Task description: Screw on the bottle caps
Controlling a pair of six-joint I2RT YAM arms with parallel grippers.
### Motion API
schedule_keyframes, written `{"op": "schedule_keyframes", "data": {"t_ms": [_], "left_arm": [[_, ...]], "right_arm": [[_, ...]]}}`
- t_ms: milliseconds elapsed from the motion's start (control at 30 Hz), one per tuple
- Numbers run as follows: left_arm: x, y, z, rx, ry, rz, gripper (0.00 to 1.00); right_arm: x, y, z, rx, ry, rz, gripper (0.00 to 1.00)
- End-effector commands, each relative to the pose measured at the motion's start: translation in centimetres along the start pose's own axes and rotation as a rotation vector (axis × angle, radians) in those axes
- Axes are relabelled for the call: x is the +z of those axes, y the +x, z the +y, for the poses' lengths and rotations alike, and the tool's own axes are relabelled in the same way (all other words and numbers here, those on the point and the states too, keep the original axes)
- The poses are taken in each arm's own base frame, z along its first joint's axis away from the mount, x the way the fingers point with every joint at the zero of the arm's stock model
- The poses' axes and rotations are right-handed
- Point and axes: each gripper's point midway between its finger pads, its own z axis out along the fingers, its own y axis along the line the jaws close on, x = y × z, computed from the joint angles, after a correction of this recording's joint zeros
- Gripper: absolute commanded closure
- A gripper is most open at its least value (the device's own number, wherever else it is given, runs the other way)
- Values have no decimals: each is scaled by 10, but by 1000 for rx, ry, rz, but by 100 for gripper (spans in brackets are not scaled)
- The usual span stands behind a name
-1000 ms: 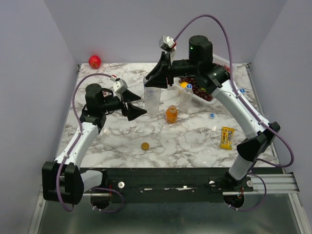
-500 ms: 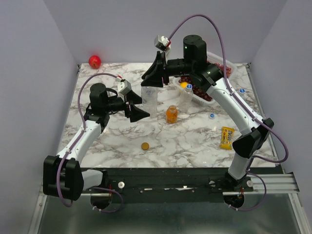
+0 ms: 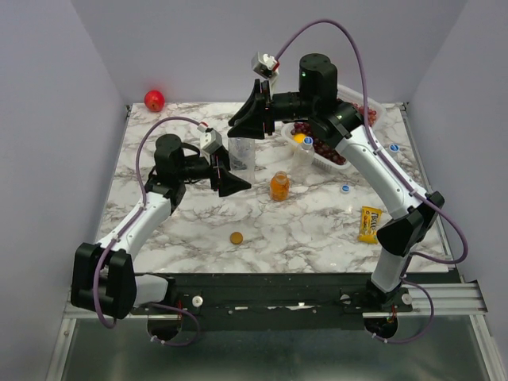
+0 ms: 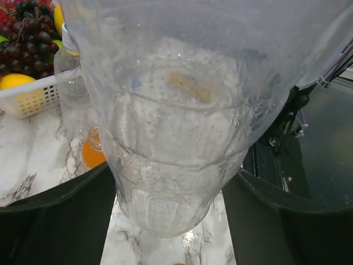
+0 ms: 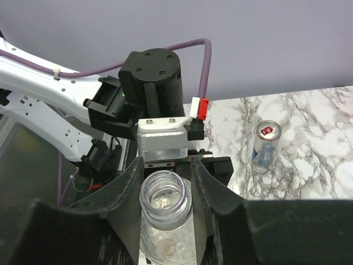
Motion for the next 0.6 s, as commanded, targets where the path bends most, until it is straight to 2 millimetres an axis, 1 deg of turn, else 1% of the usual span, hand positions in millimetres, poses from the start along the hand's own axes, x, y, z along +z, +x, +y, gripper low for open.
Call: {"op": "schedule_keyframes", "data": {"t_ms": [0, 67, 100, 167, 300, 400, 467, 500, 567], "left_arm": [[4, -28, 2, 59, -10, -66, 21], [4, -27, 2, 50, -5, -71, 22], [5, -29, 1, 53, 3, -76, 25], [6, -27, -1, 48, 20, -69, 27], [8, -23, -8, 53, 53, -56, 35], [10, -17, -12, 61, 66, -42, 37], [11, -15, -11, 57, 64, -40, 40], [11, -16, -12, 61, 63, -42, 45], [11, -16, -9, 55, 52, -43, 50]], "right_arm": [[1, -2, 10, -11, -39, -9, 98], [1, 1, 10, -6, -39, -6, 97], [0, 0, 11, -8, -39, -6, 98], [1, 0, 9, -12, -36, -8, 98], [2, 0, 7, -12, -30, -8, 97], [3, -2, 6, -11, -30, -10, 97], [3, -4, 5, -15, -30, -14, 97], [3, -5, 5, -20, -30, -16, 97], [1, -7, 7, -29, -27, -16, 89]]}}
